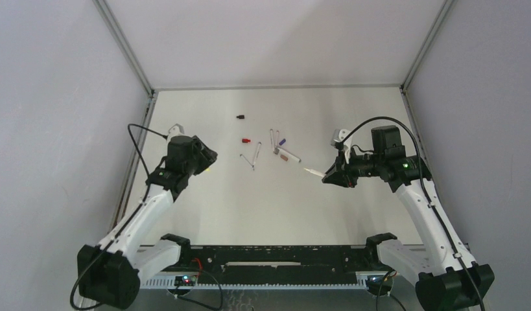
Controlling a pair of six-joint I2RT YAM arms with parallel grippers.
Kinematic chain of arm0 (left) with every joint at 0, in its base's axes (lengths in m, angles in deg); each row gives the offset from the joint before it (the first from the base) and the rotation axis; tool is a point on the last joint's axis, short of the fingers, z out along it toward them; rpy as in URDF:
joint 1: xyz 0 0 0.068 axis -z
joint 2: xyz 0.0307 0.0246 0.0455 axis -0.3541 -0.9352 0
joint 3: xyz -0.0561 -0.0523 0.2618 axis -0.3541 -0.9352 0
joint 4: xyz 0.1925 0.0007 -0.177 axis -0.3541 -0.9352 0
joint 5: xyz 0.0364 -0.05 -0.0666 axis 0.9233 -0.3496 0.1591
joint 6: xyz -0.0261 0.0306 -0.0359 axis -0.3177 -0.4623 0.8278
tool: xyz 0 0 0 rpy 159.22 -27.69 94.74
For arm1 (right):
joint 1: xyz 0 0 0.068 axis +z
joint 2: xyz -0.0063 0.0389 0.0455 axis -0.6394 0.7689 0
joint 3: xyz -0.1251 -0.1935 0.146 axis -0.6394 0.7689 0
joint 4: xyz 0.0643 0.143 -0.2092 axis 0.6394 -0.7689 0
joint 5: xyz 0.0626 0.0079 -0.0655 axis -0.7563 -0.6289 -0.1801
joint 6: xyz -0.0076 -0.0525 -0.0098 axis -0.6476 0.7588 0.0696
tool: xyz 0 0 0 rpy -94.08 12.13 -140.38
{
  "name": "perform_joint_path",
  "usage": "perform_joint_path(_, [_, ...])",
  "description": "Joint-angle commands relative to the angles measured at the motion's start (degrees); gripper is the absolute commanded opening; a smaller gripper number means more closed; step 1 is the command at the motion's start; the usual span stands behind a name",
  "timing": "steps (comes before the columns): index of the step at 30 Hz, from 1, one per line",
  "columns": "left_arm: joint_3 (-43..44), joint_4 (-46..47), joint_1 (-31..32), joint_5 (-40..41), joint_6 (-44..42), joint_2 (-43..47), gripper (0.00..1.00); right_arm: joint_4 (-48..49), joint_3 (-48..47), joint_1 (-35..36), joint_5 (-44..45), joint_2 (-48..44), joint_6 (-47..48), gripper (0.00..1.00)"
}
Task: Insert the pens into the pen caps
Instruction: Insert the pen cap onto the pen.
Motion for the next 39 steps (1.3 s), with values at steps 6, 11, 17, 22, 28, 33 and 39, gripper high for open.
perform_joint_path(6, [11.4, -11.8, -5.2, 10.1, 1.4, -20.1, 0.54, 3.1, 1.1, -2.1, -0.7, -1.6, -3.1, 0.00])
perform_joint_path(11, [17.2, -12.8, -5.3, 9.6, -0.4, -28.1, 0.54, 3.1, 1.4, -2.6, -1.1, -1.8, -3.4, 0.00])
perform_joint_path(17, [22.6, -14.5, -5.4, 8.0, -1.7, -35.6, 0.48, 3.4, 1.4, -2.7, -1.6, -1.5, -4.0, 0.00])
perform_joint_path(22, [23.5, -14.8, -5.4, 7.3, -1.6, -38.5, 0.45, 3.8, 1.4, -2.9, -1.9, -1.3, -4.4, 0.00])
perform_joint_path(28, [24.5, -15.1, -5.4, 7.1, -2.1, -41.0, 0.40, 4.4, 1.4, -3.2, -2.5, -0.9, -5.3, 0.00])
perform_joint_path(33, [25.5, -15.5, -5.4, 7.3, -2.2, -42.0, 0.39, 4.6, 1.4, -3.4, -2.7, -1.0, -5.6, 0.00])
perform_joint_path(39, [27.3, -17.3, -5.5, 6.7, -3.2, -43.2, 0.36, 5.0, 1.2, -3.7, -3.2, -1.2, -6.3, 0.00])
